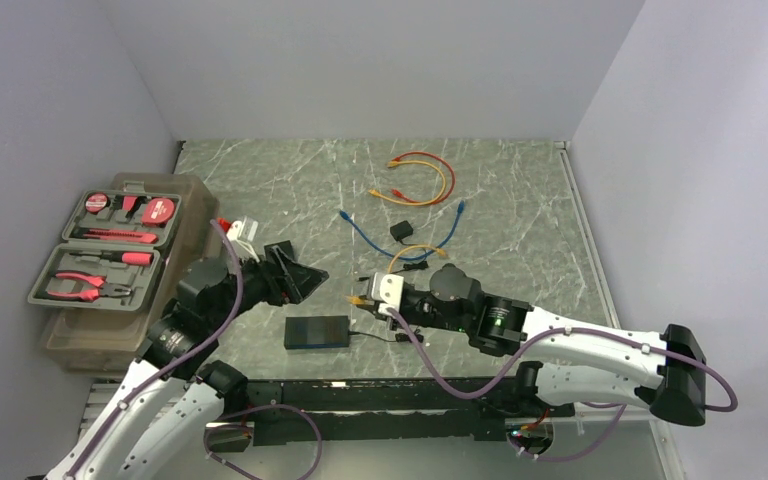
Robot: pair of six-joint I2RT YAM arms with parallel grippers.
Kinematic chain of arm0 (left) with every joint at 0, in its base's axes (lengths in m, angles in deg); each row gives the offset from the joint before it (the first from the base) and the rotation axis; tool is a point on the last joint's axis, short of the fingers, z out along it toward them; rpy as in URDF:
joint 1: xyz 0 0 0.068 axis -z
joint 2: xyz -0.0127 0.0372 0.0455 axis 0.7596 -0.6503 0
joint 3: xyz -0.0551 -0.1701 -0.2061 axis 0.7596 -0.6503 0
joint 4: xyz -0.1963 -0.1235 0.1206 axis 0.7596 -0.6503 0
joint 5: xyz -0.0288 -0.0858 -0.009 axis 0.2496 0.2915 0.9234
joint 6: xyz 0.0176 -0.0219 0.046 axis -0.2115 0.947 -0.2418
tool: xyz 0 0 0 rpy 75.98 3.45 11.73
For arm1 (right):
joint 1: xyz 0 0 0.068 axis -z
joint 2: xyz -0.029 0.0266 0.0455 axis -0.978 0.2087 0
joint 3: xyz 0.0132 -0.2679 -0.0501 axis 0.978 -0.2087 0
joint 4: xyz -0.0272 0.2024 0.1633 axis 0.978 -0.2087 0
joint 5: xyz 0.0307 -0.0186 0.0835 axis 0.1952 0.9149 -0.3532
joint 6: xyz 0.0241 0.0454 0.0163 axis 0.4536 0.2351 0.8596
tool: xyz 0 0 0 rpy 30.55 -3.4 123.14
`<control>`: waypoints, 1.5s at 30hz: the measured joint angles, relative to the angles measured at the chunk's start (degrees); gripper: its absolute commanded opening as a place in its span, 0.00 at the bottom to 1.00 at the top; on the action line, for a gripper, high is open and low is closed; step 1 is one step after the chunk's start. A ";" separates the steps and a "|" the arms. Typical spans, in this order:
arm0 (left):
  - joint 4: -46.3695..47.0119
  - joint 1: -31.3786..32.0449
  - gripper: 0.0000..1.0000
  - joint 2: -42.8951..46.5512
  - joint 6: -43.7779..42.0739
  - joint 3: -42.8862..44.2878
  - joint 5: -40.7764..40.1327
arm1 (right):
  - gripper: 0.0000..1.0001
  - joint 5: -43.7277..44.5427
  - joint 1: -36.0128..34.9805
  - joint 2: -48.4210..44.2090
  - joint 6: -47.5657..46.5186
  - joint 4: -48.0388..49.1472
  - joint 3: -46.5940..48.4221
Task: Insert the plug into the switch port
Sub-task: Pick up the connector from the center of the board, then adjust the switch port at the center of the board.
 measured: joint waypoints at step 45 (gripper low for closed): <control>9.68 -2.58 0.74 -23.37 -6.40 -17.66 -10.43 | 0.00 -1.53 -6.16 30.23 19.89 4.44 -0.61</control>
